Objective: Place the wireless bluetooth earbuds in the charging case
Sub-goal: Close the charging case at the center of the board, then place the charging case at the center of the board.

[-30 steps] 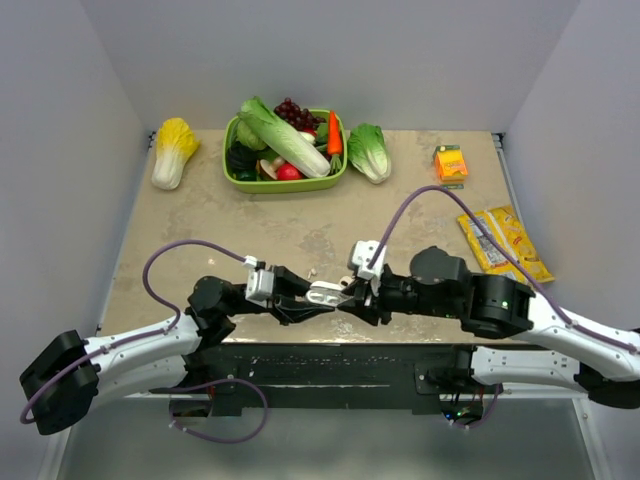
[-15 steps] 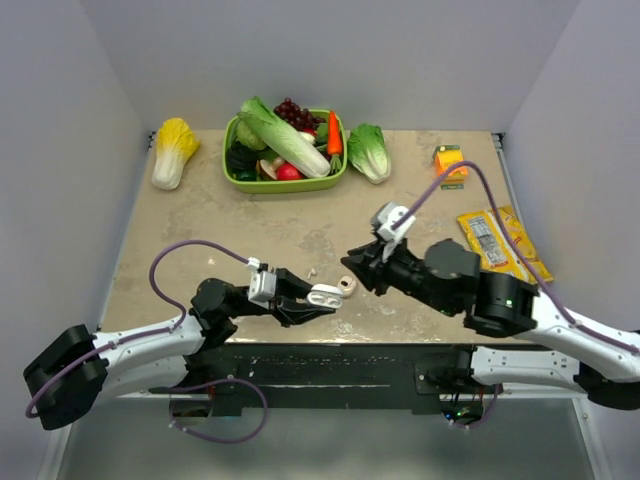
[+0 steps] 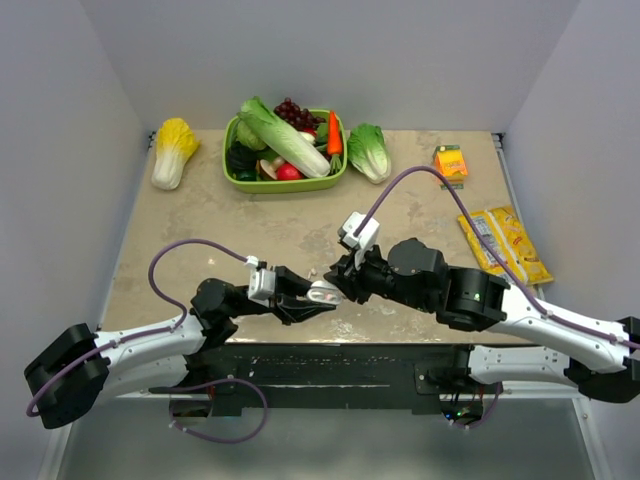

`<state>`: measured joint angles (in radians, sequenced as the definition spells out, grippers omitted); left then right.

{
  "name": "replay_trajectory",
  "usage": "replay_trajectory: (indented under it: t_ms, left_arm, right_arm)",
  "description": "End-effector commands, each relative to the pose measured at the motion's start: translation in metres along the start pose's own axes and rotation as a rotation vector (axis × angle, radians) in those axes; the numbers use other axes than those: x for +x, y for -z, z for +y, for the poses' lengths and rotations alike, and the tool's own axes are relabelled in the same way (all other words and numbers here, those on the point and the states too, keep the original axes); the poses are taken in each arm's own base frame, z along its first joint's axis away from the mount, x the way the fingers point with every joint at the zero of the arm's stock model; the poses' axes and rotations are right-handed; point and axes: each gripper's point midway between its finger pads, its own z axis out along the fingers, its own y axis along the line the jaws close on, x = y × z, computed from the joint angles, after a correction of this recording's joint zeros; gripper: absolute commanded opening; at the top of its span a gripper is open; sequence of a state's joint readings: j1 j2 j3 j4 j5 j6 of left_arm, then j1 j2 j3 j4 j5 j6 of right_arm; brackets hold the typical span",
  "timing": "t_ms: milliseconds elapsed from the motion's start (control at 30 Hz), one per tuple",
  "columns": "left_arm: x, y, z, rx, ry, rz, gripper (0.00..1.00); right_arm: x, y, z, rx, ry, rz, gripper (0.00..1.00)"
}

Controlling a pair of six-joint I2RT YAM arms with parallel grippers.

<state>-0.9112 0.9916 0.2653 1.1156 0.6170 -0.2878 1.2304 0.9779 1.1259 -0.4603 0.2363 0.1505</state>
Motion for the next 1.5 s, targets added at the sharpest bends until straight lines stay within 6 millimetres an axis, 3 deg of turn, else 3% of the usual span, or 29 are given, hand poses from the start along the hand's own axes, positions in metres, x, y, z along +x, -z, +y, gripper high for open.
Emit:
replay_trajectory:
  t_ms: [0, 367, 467, 500, 567, 600, 633, 733, 867, 1000, 1033, 1100, 1233, 1467]
  left_arm:
    - [-0.024, -0.004, 0.002, -0.009, -0.067, -0.083, 0.0]
    - [-0.024, -0.003, 0.005, -0.029, -0.072, -0.088, 0.0]
    - [-0.022, -0.001, 0.01, -0.059, -0.062, -0.084, 0.0]
    - [-0.016, 0.0, 0.014, -0.086, -0.046, -0.066, 0.0]
    - [-0.011, 0.005, 0.037, -0.226, -0.009, -0.057, 0.0]
    - [0.001, 0.01, 0.05, -0.308, 0.039, -0.019, 0.0]
    - [0.004, 0.018, 0.074, -0.45, 0.077, -0.027, 0.0]
    - [0.026, 0.043, 0.117, -0.705, 0.26, -0.002, 0.0]
    - [0.059, 0.077, 0.166, -0.904, 0.475, 0.038, 0.0]
    - [0.093, 0.106, 0.203, -1.036, 0.593, 0.1, 0.0]
    - [0.09, 0.112, 0.218, -1.071, 0.586, 0.093, 0.0]
    - [0.107, 0.124, 0.231, -1.12, 0.61, 0.136, 0.0]
    - [0.116, 0.142, 0.264, -1.159, 0.648, 0.141, 0.0]
    - [0.152, 0.163, 0.287, -1.211, 0.731, 0.186, 0.0]
  right_arm:
    - [0.003, -0.004, 0.018, -0.089, 0.002, 0.026, 0.27]
    - [0.005, -0.002, 0.018, -0.095, -0.016, 0.02, 0.28]
    - [-0.006, 0.008, -0.007, 0.043, -0.09, -0.058, 0.42]
    - [-0.009, 0.012, -0.027, 0.151, -0.111, -0.099, 0.47]
    - [-0.012, 0.02, -0.042, 0.23, -0.15, -0.142, 0.54]
    - [-0.006, 0.02, -0.056, 0.307, -0.156, -0.145, 0.54]
    - [-0.002, 0.019, -0.059, 0.328, -0.161, -0.144, 0.55]
    - [0.018, 0.007, -0.067, 0.387, -0.172, -0.132, 0.57]
    - [0.057, -0.026, -0.061, 0.394, -0.18, -0.067, 0.57]
    - [0.075, -0.043, -0.056, 0.377, -0.17, -0.02, 0.56]
    - [0.078, -0.046, -0.054, 0.371, -0.168, -0.011, 0.56]
    - [0.082, -0.051, -0.05, 0.352, -0.165, -0.001, 0.56]
    - [0.087, -0.056, -0.047, 0.336, -0.16, 0.006, 0.56]
    - [0.098, -0.061, -0.047, 0.332, -0.14, 0.024, 0.57]
